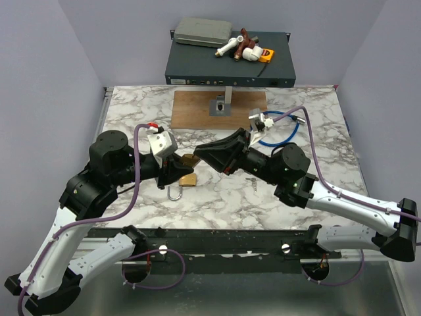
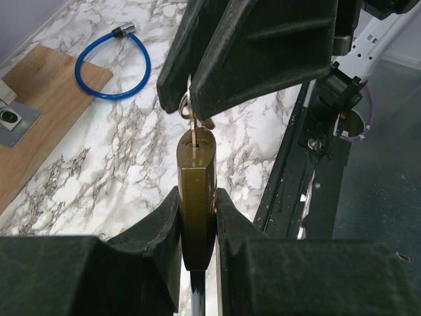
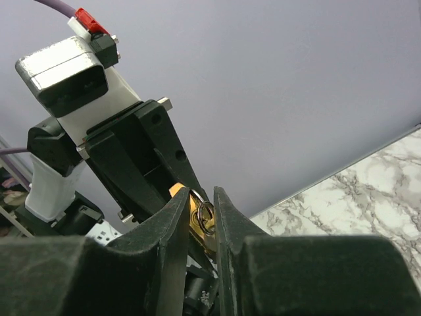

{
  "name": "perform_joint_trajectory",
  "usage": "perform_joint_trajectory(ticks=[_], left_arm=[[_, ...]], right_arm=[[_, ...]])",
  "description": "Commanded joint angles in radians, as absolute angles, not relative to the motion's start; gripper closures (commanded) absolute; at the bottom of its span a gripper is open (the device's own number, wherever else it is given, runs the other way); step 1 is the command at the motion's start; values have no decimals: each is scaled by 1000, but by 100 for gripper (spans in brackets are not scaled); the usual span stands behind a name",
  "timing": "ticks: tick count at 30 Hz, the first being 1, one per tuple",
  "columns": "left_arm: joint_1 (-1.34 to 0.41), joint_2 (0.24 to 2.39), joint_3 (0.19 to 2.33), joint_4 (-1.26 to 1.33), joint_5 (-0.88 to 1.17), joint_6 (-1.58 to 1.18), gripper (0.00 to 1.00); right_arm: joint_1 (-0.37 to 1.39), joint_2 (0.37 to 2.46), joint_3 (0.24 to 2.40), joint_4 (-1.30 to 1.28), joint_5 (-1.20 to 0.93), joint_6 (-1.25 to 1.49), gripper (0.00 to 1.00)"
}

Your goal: Unlock with the key

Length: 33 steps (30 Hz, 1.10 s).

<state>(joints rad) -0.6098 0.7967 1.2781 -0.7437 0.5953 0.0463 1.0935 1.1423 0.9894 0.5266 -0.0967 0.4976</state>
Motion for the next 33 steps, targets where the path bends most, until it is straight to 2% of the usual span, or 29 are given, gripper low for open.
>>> perform_joint_trajectory(ticks=[1, 3, 7, 11, 12, 13, 15, 16, 17, 19, 27, 33], left_arm=[[-600, 783, 1301, -666, 627, 28, 100], [-599, 784, 1301, -666, 629, 28, 100], [-598, 788, 1307, -666, 636, 27, 100], [-594, 787, 1318, -669, 648, 28, 100], [-593, 787, 1320, -673, 652, 31, 100], [-594, 787, 1322, -676, 653, 33, 100], [-593, 786, 1325, -682, 665, 41, 100], [-594, 788, 1326, -684, 671, 41, 100], [-594, 787, 1328, -686, 678, 43, 100], [-592, 789, 1330, -690, 701, 46, 100], [-592, 793, 1338, -699, 810, 49, 100], [-593, 797, 1342, -710, 888, 53, 100]], right_arm=[[1101, 1157, 957, 561, -126, 529, 78], [1102, 1160, 946, 571, -131, 539, 81], [1109, 1165, 926, 596, -146, 542, 97], [1113, 1166, 923, 592, -181, 530, 99], [1113, 1161, 923, 583, -187, 529, 97], [1113, 1154, 927, 566, -189, 528, 88], [1113, 1130, 956, 489, -185, 496, 58], [1113, 1116, 965, 463, -181, 482, 47], [1113, 1098, 975, 434, -176, 458, 44], [1113, 1066, 1003, 371, -149, 414, 42], [1113, 1036, 1136, 171, -140, 280, 42], [1112, 1075, 1230, 54, -252, 225, 48]])
